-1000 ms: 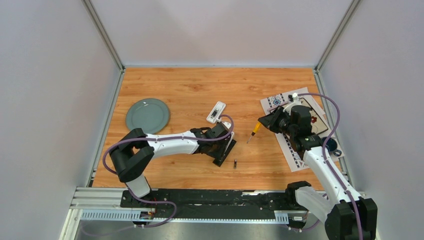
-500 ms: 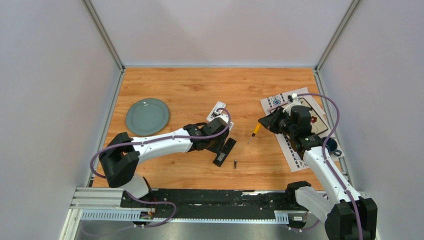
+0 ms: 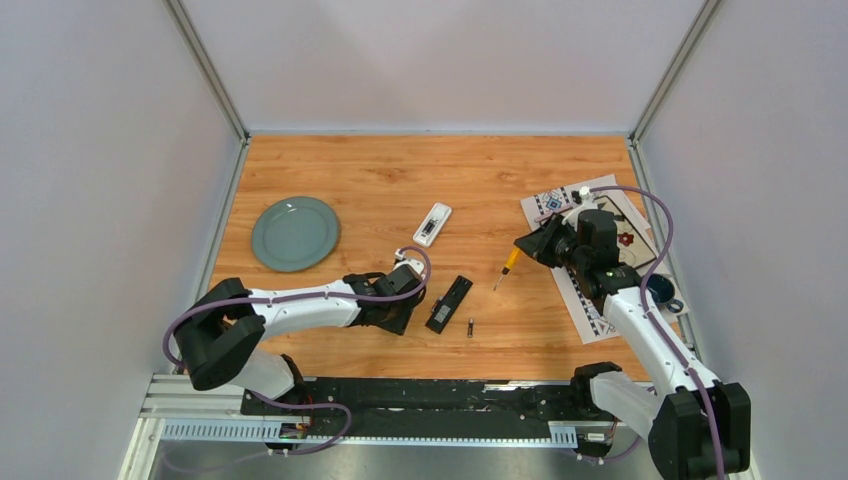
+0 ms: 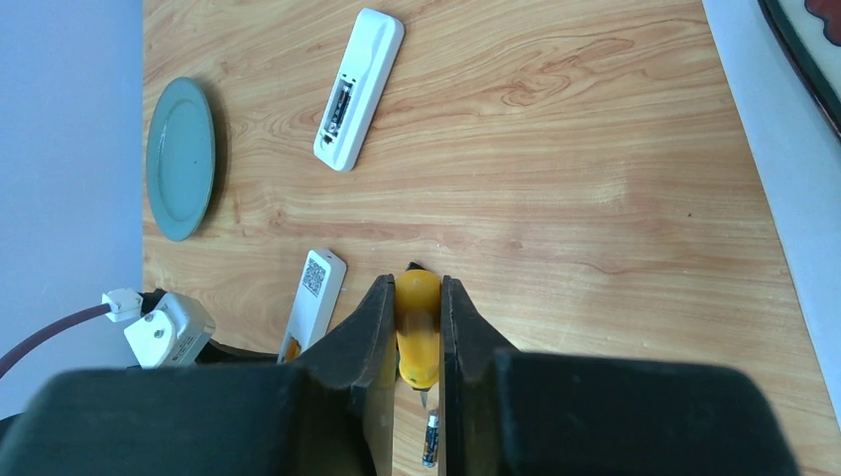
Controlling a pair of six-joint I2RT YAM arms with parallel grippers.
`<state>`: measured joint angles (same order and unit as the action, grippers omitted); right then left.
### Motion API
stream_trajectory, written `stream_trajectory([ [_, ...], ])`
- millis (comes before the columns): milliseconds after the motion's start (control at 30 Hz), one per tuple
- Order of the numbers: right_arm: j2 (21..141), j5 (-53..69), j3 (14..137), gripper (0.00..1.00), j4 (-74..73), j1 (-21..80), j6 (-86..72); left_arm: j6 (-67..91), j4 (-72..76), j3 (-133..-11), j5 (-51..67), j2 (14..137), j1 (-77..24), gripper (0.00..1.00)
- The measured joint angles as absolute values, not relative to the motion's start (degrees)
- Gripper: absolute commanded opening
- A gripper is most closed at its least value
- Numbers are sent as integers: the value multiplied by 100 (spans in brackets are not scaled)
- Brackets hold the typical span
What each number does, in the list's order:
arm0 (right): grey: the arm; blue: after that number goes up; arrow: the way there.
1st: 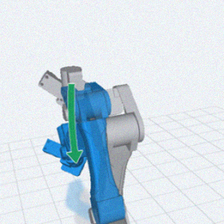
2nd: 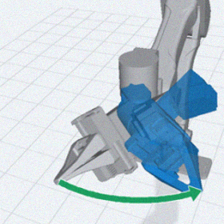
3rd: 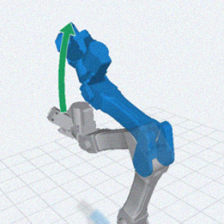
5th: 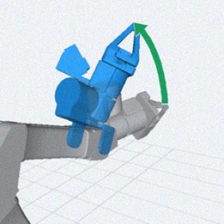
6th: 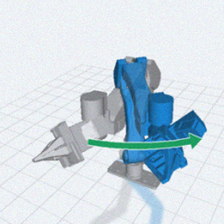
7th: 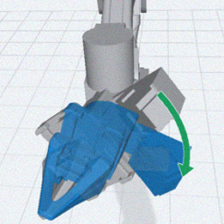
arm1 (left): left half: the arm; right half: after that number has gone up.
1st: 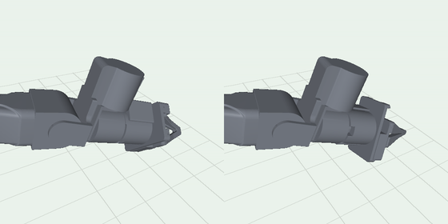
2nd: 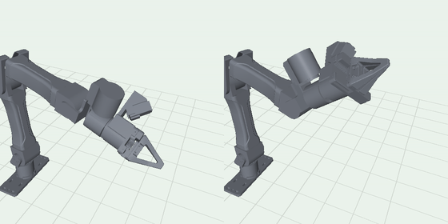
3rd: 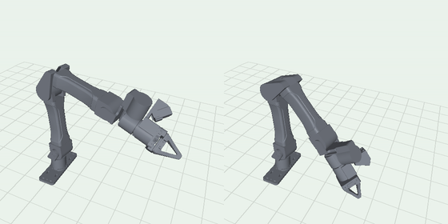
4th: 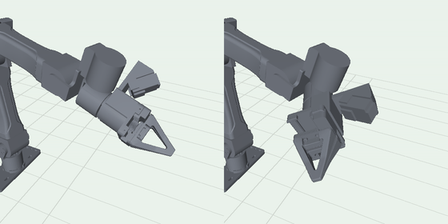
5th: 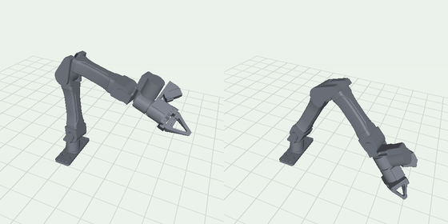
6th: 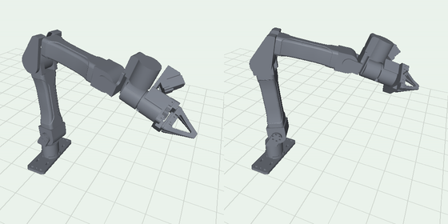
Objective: Unload the batteries from the remote control
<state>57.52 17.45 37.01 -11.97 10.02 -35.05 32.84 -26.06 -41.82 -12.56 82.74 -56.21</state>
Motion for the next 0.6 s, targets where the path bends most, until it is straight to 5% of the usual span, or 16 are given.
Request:
stream_trajectory([
  [600, 5758, 1754, 3640, 0, -1153, 1002, -3503, 3299, -3201, -5048, -1369, 9124, -5900, 0],
])
